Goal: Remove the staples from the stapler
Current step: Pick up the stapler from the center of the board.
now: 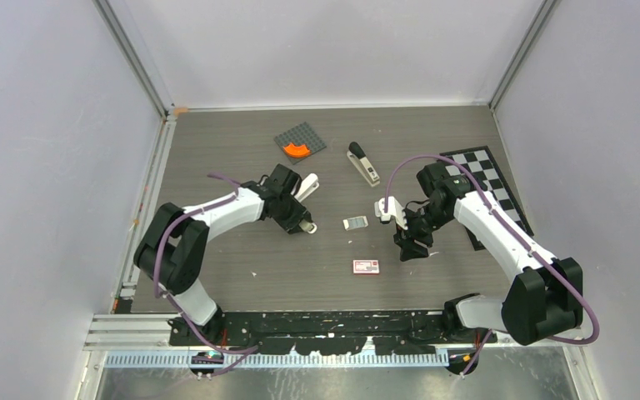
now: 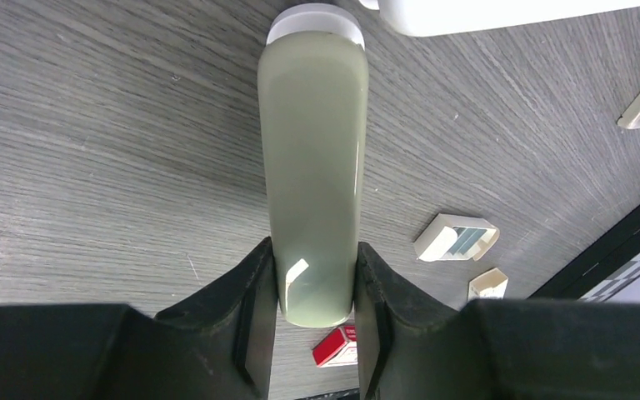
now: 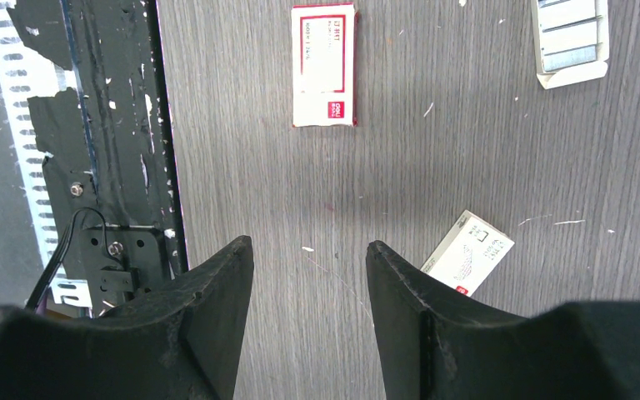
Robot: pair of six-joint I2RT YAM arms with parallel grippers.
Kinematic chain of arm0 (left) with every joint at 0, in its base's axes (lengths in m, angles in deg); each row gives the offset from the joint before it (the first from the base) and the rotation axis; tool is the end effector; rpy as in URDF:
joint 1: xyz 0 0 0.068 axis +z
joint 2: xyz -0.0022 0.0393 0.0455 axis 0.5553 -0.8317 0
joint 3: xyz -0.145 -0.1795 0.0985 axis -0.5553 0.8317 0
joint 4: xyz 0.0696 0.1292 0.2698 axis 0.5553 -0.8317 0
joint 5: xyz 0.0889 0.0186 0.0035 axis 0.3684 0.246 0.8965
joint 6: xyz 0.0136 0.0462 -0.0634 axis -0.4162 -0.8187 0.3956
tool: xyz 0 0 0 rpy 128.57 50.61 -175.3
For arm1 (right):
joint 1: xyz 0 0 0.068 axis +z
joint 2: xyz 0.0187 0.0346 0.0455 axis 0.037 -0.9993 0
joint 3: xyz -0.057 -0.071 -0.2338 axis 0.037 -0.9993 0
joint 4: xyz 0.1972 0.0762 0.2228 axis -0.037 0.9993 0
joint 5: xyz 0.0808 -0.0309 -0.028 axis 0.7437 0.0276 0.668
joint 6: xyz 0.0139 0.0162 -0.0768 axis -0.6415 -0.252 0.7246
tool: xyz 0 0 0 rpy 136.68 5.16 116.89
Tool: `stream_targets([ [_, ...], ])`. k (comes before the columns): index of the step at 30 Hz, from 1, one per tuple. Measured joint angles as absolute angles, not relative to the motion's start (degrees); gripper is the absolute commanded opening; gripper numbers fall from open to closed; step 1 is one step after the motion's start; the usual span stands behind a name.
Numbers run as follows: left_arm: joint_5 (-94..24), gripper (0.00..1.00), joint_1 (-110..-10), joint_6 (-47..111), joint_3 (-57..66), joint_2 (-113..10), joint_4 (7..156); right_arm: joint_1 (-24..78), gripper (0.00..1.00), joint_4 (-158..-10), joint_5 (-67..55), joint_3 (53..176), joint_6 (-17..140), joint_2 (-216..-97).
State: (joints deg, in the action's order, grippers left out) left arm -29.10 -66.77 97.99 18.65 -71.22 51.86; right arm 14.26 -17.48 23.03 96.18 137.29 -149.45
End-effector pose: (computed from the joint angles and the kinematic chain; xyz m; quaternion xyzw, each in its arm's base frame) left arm 0.3122 -0.2063 0.0963 -0.3670 0.9030 -0.1945 0.1095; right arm 0.2422 0.1135 0.1895 -0.6560 0.6861 0.2557 0.1831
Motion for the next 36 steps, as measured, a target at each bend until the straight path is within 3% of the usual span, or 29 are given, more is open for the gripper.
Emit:
stream_targets([
  [5,-30.5,0.00,-66.8,96.9,22.0,-68.5,54.9,14.3,0.58,-17.5,23.2,96.2,137.4,-149.4],
  [19,-41.6,0.00,-67.0,76.3,46.7,-46.4,80.0,14.3,0.61,-17.1,34.9,97.5,132.9,-149.8],
  [34,-52.9,0.00,-67.0,46.4,53.9,-36.7,105.2,15.0,0.62,-21.1,50.3,109.1,120.3,-154.5],
  [36,-53.5,0.00,-67.0,44.8,56.2,-36.3,108.9,15.0,0.67,-22.9,51.6,108.8,118.5,-154.5],
])
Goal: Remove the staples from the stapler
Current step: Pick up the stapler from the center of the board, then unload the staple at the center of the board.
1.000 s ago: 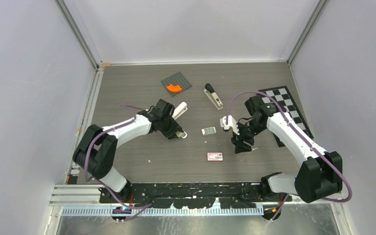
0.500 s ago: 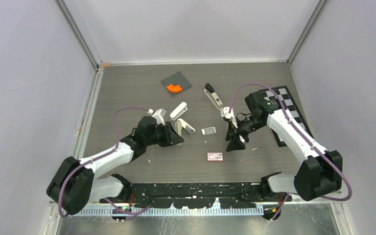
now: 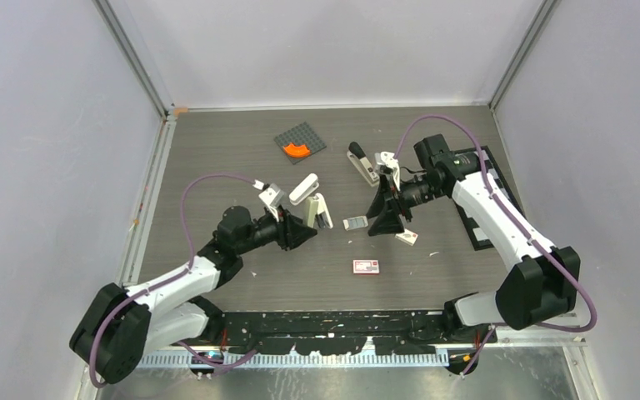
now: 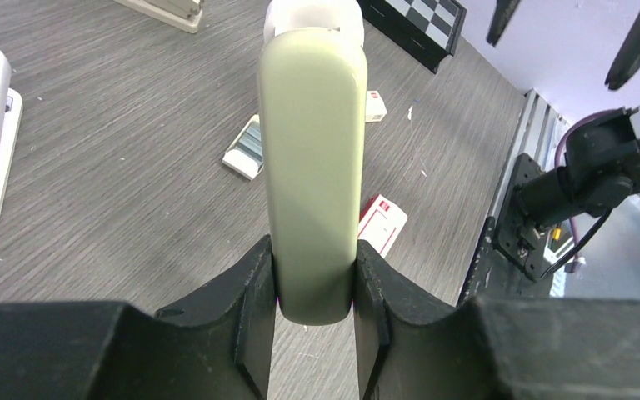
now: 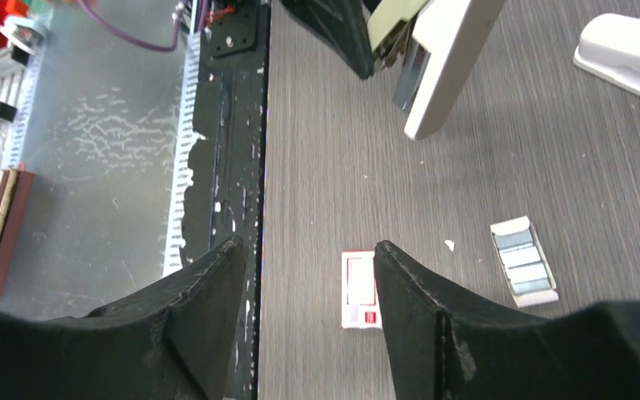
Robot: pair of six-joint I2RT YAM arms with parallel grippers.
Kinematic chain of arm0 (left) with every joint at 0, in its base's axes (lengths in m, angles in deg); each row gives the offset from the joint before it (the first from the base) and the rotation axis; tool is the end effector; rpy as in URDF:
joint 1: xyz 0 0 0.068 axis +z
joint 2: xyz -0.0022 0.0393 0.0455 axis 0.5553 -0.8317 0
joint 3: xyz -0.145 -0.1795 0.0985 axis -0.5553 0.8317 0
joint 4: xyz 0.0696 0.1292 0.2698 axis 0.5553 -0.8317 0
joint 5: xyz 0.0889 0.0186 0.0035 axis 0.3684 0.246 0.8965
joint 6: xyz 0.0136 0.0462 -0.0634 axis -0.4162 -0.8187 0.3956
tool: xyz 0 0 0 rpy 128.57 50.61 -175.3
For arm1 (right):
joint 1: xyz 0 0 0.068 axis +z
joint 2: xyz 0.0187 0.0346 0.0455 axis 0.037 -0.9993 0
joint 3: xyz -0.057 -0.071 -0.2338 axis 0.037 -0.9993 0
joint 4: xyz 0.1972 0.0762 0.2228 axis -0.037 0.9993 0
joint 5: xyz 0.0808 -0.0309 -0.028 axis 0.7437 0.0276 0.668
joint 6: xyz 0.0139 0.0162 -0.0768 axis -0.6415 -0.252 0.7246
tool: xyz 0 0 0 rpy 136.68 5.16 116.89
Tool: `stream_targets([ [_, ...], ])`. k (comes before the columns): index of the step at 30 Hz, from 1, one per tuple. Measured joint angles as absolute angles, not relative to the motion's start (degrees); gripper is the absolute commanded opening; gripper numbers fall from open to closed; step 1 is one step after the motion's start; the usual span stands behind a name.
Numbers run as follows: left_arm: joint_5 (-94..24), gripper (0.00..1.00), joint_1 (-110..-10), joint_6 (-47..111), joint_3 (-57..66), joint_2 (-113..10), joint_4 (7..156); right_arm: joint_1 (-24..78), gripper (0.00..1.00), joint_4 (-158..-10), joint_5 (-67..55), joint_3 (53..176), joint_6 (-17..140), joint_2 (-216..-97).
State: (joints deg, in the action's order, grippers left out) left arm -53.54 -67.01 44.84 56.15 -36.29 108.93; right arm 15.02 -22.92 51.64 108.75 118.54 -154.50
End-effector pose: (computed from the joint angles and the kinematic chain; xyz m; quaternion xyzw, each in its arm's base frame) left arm 0.2322 -0.1893 0.1592 0.2048 0.7308 -0.4587 0.4622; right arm 0.2740 0.1496 0.2650 -0.5360 0.6432 0.4667 0.2849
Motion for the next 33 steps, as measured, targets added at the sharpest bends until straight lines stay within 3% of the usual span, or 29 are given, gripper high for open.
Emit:
stream_targets([
  [4,-54.6,0.00,-67.0,43.3,58.4,-36.8,113.9,15.0,0.80,-28.1,53.7,106.2,113.8,-154.5],
  [14,-58.8,0.00,-67.0,44.0,58.8,-43.5,129.1,16.2,0.84,-43.6,52.9,103.3,100.0,-156.9],
  [16,-59.6,0.00,-67.0,44.3,58.8,-44.2,130.7,17.5,0.99,-46.3,52.1,103.3,97.6,-158.6],
  [30,-68.2,0.00,-67.0,51.0,58.3,-50.7,142.2,24.4,1.00,-50.7,51.7,104.2,102.9,-161.8],
  [33,-69.2,0.00,-67.0,51.4,58.1,-51.5,143.1,25.9,0.95,-48.8,52.1,105.6,106.2,-162.9],
])
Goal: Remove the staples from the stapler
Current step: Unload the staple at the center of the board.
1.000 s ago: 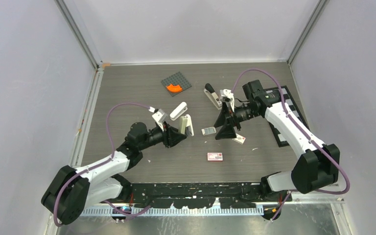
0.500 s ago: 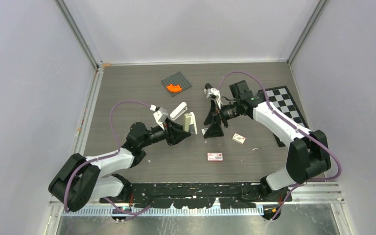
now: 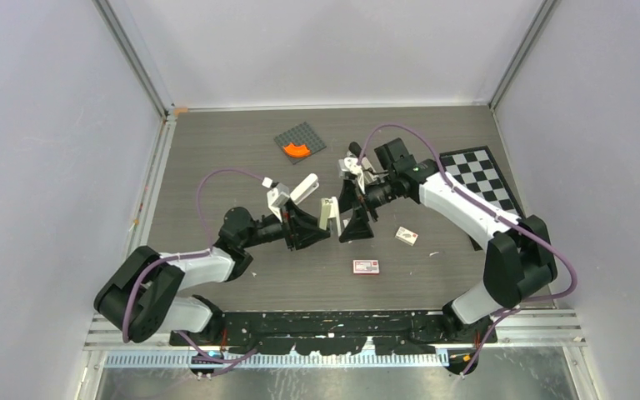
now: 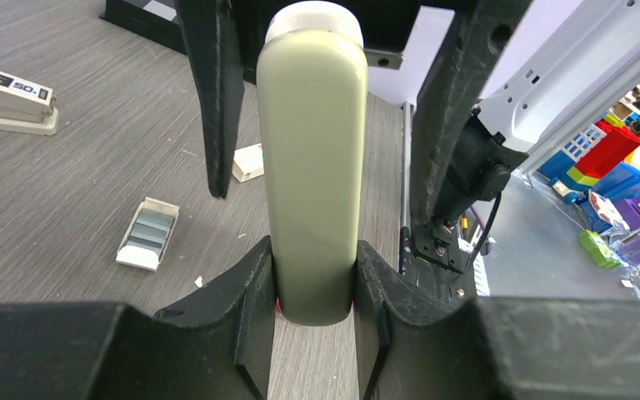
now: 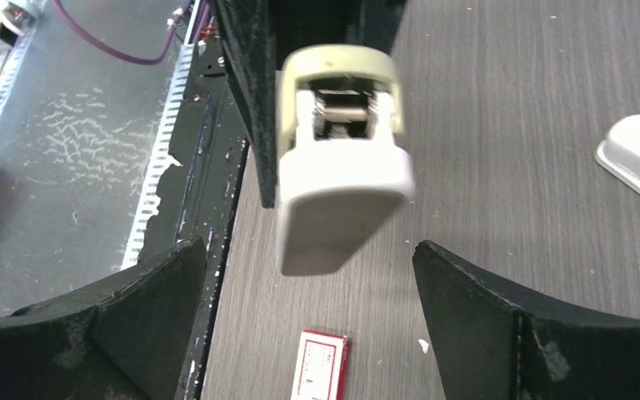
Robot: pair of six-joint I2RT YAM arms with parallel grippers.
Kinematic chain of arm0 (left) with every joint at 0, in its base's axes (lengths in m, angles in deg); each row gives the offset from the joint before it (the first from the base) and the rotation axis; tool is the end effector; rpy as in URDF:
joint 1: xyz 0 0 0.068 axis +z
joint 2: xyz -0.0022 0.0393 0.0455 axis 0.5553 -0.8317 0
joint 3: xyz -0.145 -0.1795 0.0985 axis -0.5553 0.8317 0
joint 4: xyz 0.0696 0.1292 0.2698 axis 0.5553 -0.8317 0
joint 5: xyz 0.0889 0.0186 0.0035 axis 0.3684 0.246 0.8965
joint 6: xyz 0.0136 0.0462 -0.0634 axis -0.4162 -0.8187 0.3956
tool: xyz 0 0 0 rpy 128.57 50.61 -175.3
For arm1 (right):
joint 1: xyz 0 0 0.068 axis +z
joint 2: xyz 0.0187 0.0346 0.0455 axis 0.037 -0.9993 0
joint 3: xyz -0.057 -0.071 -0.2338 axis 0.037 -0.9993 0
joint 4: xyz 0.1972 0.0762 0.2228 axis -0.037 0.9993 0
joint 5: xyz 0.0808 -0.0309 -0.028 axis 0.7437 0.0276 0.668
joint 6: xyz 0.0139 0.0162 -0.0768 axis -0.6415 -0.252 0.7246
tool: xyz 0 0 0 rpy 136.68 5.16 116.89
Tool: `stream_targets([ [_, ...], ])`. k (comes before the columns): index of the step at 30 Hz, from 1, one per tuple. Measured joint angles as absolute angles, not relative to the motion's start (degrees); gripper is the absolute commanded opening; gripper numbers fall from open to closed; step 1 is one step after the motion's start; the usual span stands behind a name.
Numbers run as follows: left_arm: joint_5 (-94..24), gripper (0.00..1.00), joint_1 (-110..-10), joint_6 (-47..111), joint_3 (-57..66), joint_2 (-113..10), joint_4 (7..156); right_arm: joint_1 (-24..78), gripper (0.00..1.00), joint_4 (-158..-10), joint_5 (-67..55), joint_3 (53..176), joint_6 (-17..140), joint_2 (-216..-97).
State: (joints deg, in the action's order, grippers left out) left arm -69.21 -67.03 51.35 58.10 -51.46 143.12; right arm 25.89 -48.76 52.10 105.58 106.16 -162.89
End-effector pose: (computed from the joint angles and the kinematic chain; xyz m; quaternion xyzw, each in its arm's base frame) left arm 0.2205 -0.2002 0.1504 0.2832 0.6108 -0.5757 0.4639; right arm 0.2886 0.2242 0.2208 -0.5688 0.5926 0.4939 0.2854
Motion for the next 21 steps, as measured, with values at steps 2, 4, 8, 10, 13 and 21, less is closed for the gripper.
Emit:
stream_targets([
  [2,-69.6,0.00,-67.0,51.5,57.9,-51.9,143.5,26.7,0.90,-48.4,52.3,105.7,106.8,-163.2],
  [4,-69.9,0.00,-67.0,51.6,57.5,-52.6,144.0,27.4,0.79,-48.2,52.4,105.7,106.9,-163.5],
  [8,-70.2,0.00,-67.0,51.9,57.1,-53.7,145.3,27.7,0.48,-48.7,52.4,105.7,105.8,-163.8],
  [10,-70.4,0.00,-67.0,51.9,57.1,-53.8,145.7,27.7,0.36,-48.9,52.3,105.7,105.1,-163.8],
  [13,-71.9,0.00,-66.5,51.5,57.1,-53.4,145.7,27.4,0.05,-47.8,51.8,106.1,105.2,-164.2],
  [21,-69.9,0.00,-63.5,42.7,57.1,-38.5,127.6,22.6,0.01,-32.8,50.0,112.7,118.2,-165.4],
])
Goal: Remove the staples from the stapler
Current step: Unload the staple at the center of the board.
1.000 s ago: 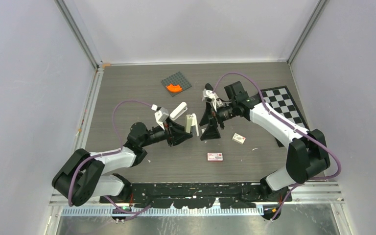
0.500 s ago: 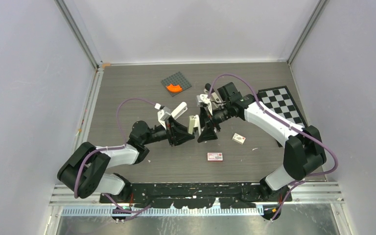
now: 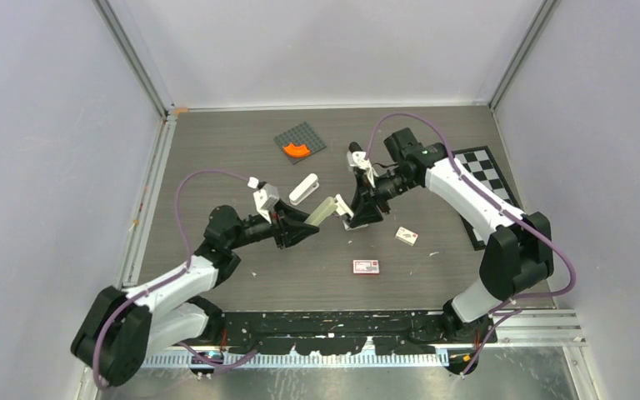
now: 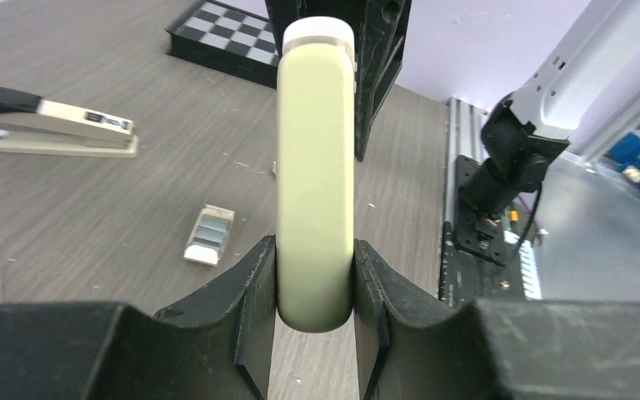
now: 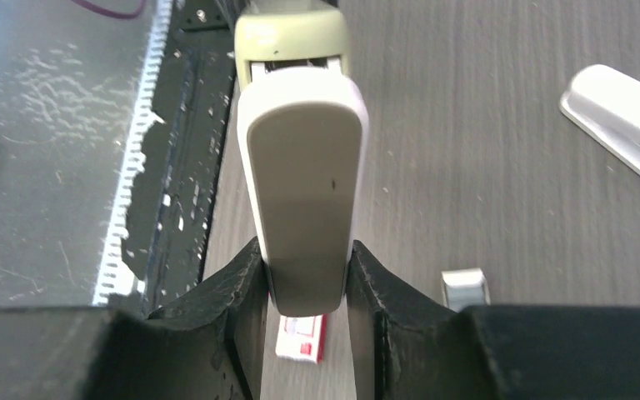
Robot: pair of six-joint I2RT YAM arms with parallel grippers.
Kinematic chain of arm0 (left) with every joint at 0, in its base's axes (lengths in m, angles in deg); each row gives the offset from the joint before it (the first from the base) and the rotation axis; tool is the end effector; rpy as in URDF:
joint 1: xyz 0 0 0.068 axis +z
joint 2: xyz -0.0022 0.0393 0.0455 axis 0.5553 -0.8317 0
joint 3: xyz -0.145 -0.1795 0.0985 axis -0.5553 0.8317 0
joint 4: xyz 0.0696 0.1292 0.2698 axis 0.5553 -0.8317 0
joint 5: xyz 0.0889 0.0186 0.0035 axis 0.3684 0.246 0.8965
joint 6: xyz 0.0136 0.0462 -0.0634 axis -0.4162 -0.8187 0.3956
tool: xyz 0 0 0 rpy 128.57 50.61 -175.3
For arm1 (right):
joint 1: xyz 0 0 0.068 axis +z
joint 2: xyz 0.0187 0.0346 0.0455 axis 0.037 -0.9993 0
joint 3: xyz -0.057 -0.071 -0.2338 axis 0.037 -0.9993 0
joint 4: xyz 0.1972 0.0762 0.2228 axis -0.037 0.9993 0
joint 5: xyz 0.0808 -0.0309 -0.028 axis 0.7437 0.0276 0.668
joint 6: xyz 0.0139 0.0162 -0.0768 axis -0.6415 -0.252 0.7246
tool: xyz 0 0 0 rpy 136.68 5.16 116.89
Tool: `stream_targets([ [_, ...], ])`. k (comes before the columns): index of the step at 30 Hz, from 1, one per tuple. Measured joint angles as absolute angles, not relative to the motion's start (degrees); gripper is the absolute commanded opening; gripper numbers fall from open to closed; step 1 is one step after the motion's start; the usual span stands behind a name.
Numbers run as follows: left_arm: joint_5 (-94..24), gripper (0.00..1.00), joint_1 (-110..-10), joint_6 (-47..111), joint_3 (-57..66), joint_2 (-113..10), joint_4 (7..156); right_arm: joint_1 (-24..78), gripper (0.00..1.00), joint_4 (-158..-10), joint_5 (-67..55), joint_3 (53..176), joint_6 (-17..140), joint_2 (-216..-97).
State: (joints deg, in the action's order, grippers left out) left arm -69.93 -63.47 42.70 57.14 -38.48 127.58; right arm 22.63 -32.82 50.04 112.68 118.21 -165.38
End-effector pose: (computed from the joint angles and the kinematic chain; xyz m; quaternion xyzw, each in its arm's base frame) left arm 0.2269 -0.1836 0.1845 0.3116 0.6058 -0.5254 0.5098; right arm 0.2979 0.2049 0.2335 -0.5868 0.6037 0.4666 0.2711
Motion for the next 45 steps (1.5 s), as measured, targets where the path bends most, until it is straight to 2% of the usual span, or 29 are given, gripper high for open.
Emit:
stream_targets([
  [4,-66.0,0.00,-63.6,37.1,57.3,-31.9,119.6,21.1,0.01,-24.7,44.6,117.5,126.5,-165.7],
  [9,-60.2,0.00,-64.7,31.0,57.4,-26.9,110.3,22.2,0.01,-23.4,35.7,119.7,128.7,-165.7],
  [15,-56.7,0.00,-65.5,27.2,55.4,-28.0,104.2,23.2,0.01,-26.2,32.1,119.0,127.0,-166.8],
  [21,-57.0,0.00,-65.4,30.6,55.0,-31.7,104.0,22.5,0.01,-25.6,34.0,118.5,125.1,-170.7],
  [24,-58.3,0.00,-65.0,37.7,55.9,-34.6,109.0,21.2,0.12,-24.2,37.6,118.5,123.8,-172.3],
  [29,-60.6,0.00,-64.9,53.7,57.1,-44.0,123.2,20.4,0.37,-22.7,43.9,118.0,121.2,-174.8],
  [31,-61.9,0.00,-65.4,59.4,57.1,-48.0,128.7,21.6,0.53,-22.9,45.0,117.9,120.0,-175.9],
  [33,-62.1,0.00,-66.4,65.0,57.0,-52.4,134.0,22.7,0.77,-23.0,46.8,117.9,119.1,-176.8],
  [36,-60.5,0.00,-66.9,71.2,56.1,-59.4,140.4,24.7,0.98,-20.8,50.4,117.3,119.0,-177.0],
  [40,-59.2,0.00,-66.5,76.6,56.1,-64.5,146.2,24.2,1.00,-19.8,50.7,116.9,118.9,-176.8],
  [45,-58.6,0.00,-64.2,77.7,56.1,-62.1,145.3,18.6,1.00,-22.4,49.5,115.1,115.6,-172.7],
])
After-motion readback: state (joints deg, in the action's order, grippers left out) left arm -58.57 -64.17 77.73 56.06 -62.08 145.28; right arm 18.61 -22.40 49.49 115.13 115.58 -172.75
